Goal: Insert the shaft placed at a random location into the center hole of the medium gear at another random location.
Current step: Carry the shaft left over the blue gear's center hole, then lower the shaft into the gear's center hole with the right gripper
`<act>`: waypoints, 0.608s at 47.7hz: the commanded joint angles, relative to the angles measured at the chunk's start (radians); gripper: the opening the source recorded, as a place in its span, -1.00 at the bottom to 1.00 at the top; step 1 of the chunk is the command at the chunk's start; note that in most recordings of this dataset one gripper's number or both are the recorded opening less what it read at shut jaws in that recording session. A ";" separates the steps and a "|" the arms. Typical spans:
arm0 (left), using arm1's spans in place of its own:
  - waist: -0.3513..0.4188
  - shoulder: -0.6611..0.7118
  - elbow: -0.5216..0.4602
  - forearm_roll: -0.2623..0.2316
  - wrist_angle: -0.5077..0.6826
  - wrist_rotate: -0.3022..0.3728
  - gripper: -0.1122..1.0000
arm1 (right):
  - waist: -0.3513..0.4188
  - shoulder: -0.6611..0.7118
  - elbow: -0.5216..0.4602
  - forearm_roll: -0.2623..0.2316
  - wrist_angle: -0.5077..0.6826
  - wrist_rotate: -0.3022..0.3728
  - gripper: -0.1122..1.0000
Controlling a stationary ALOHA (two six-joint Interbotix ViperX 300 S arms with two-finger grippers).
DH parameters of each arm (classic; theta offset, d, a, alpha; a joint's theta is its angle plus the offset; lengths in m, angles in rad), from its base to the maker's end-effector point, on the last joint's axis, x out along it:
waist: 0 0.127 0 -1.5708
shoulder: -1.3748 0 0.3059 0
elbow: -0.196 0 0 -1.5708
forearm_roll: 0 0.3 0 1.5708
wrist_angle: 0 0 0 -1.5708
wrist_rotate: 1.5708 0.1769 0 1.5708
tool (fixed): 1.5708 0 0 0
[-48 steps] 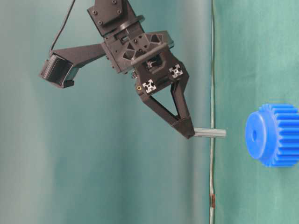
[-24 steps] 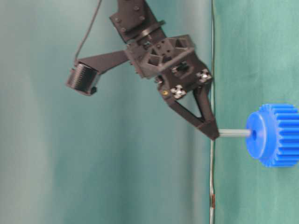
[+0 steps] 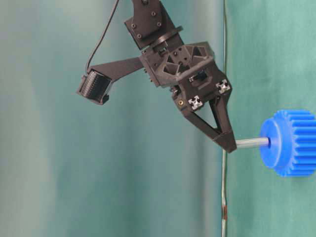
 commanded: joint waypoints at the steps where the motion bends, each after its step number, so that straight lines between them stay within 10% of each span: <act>1: 0.002 0.008 -0.025 0.003 -0.003 0.002 -0.79 | -0.005 -0.040 -0.023 0.002 -0.005 0.000 -0.56; 29: 0.002 0.008 -0.023 0.003 -0.003 0.000 -0.79 | 0.003 -0.009 -0.029 0.005 -0.037 0.008 -0.56</act>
